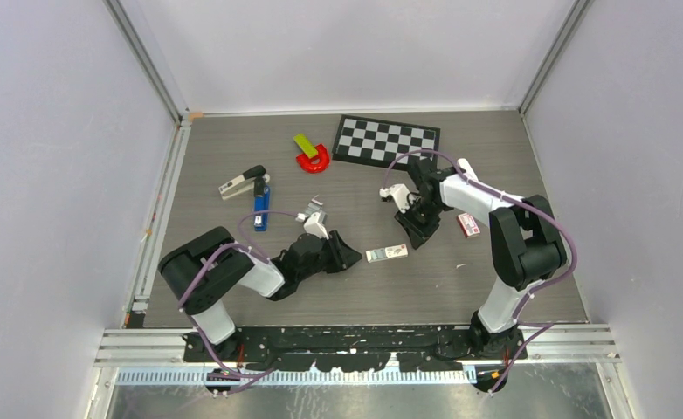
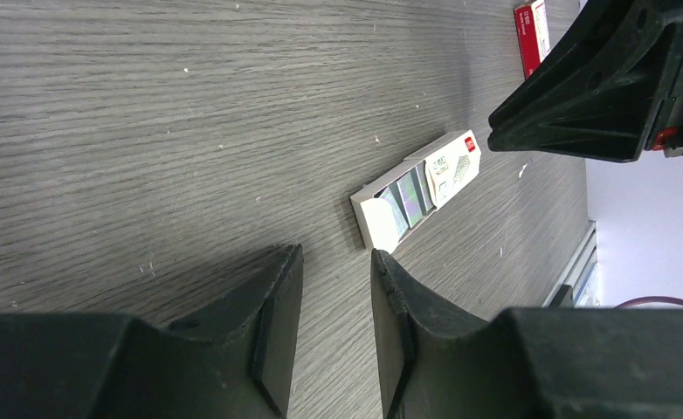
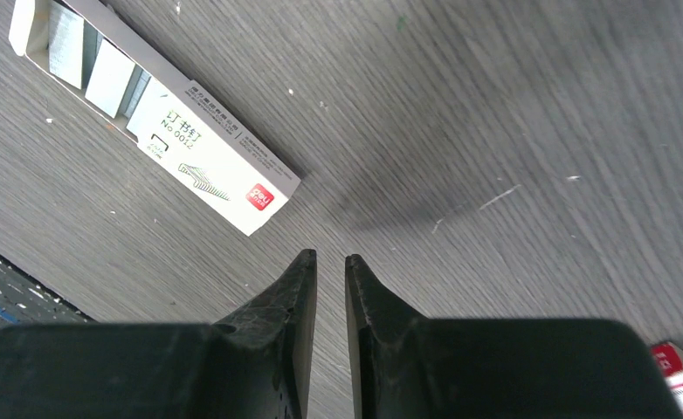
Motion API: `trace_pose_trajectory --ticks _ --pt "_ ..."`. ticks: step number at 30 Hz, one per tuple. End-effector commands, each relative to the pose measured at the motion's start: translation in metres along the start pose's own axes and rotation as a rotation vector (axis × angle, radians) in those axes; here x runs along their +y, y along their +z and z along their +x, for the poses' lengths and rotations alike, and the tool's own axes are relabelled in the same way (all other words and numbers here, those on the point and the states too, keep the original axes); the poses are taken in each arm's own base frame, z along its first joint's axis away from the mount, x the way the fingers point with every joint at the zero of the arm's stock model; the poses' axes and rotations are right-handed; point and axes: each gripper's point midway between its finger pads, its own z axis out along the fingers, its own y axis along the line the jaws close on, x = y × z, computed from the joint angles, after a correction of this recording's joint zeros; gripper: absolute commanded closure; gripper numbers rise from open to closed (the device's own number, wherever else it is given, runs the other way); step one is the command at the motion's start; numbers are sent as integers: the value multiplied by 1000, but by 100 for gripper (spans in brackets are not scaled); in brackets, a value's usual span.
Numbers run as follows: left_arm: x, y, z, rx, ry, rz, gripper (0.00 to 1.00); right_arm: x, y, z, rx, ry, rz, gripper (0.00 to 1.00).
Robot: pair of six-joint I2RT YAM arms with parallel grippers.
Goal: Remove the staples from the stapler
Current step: Close the staple box at the center of the board.
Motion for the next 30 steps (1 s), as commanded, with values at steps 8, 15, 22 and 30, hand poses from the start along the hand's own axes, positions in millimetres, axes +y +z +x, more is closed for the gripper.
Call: trace_pose_trajectory --ticks 8,15,22,30 --pt "-14 5 -6 -29 -14 51 64 5 -4 -11 -20 -20 -22 76" --pt "-15 6 -5 -27 -13 52 64 5 -3 -10 -16 -20 -22 76" --pt "-15 6 -4 -22 -16 52 64 5 -2 -9 -13 -18 -24 77" --pt "-16 9 -2 -16 -17 56 68 7 0 -9 -10 -21 -30 77"
